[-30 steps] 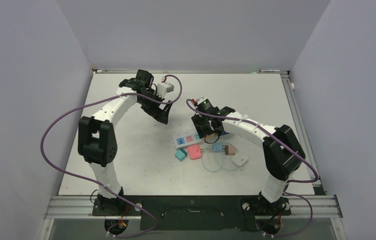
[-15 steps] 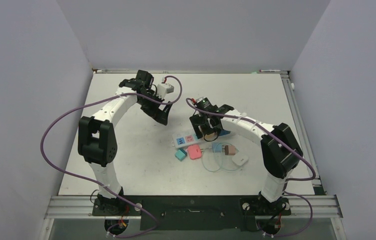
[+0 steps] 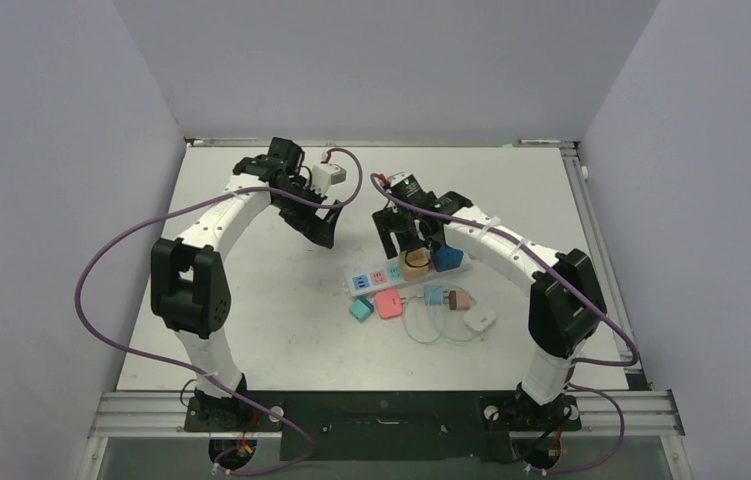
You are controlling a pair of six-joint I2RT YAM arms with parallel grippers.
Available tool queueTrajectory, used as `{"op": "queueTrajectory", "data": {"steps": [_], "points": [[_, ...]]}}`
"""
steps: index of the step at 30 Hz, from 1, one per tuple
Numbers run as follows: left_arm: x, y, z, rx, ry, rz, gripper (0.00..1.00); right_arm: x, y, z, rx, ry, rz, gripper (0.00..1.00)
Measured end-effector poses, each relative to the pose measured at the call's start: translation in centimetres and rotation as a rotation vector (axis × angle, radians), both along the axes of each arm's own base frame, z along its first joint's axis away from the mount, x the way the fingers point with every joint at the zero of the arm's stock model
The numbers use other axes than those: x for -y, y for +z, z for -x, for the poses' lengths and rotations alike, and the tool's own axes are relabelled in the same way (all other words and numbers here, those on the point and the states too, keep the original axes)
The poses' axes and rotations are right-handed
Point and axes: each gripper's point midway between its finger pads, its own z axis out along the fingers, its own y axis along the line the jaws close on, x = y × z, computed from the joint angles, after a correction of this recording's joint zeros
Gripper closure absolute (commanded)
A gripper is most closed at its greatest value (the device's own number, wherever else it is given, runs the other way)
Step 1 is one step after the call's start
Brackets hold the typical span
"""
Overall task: Insert the plug
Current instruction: Insert the plug into the socket.
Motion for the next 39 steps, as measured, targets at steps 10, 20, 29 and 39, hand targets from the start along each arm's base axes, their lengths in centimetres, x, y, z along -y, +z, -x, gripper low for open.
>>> {"op": "queueTrajectory", "data": {"steps": [10,20,29,39], "points": [[0.0,0.2,0.1,0.002,0.0,0.0,0.04,1.4,-1.2,2.1,-0.037,-0.03,0.005,0.86],[-0.1,0.2,0.1,0.001,0.001,0.0,0.04,1.5,-1.4,2.0,-0.036,-0.039,0.001,0.94],[-0.1,0.2,0.1,0.001,0.0,0.0,0.04,2.3,-1.4,1.5,-0.032,-0.063,-0.003,0.95],[-0.1,0.2,0.1,0.002,0.001,0.0,0.04,3.0,-1.6,1.1,-0.019,-0.082,-0.015,0.95]]}}
